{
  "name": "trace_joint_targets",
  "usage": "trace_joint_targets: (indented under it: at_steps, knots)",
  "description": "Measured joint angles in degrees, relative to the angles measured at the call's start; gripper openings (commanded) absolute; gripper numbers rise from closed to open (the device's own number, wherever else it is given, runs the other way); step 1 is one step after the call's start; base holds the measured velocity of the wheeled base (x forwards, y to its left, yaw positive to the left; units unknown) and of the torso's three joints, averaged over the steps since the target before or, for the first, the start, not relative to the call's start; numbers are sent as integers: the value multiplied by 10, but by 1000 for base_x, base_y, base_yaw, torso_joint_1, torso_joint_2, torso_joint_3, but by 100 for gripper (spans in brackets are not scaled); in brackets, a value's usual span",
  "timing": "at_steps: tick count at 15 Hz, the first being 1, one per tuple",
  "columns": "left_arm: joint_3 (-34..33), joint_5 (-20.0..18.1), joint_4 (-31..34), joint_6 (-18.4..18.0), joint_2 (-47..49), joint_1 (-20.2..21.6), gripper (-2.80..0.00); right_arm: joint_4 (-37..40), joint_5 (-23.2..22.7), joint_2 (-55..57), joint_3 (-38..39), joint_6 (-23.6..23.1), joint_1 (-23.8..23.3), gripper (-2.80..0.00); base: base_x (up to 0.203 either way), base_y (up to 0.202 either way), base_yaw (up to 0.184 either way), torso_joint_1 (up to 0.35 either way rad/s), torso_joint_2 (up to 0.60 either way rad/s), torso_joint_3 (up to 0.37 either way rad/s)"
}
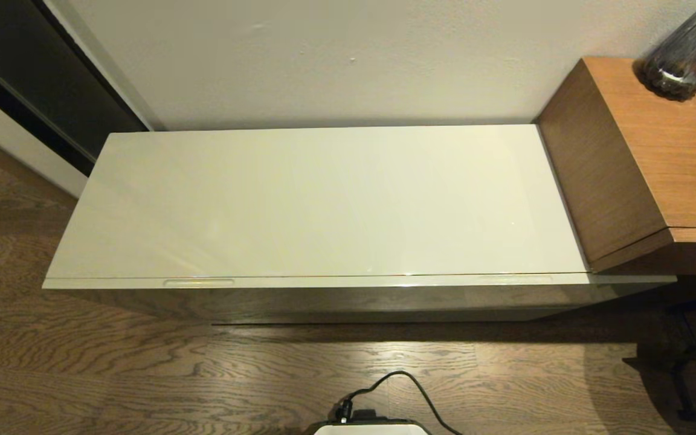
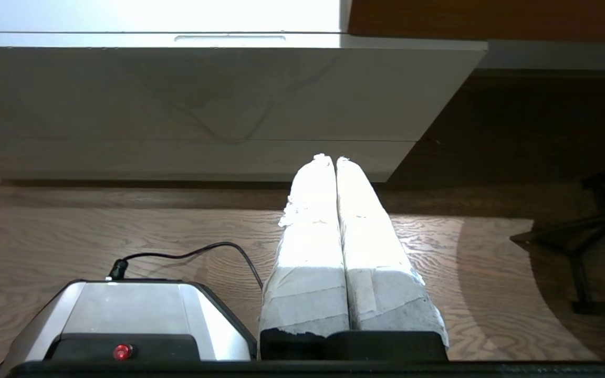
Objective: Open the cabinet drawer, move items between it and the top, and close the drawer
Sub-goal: Open the drawer
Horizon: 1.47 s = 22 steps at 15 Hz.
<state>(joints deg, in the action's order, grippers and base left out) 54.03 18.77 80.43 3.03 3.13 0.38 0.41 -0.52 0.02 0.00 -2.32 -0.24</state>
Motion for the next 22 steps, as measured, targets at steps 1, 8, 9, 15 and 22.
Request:
trace_joint_targets:
  at_steps: [1,8,9,15,22]
  knots:
    - [-25,2,-48,-15,-11,1,-280,0,0,0,0,0,0,-280,0,0,0,0,0,0]
    - [-356,-97,-553,-53,-32,1,-280,0,0,0,0,0,0,-280,0,0,0,0,0,0]
    - [-418,-107,-640,-68,-32,1,-280,0,0,0,0,0,0,-280,0,0,0,0,0,0]
    - [-518,-142,-822,43,-33,1,-280,-1,0,0,0,0,0,-280,0,0,0,0,0,0]
    - [-539,-190,-807,-17,-33,0,-280,0,0,0,0,0,0,-280,0,0,0,0,0,0]
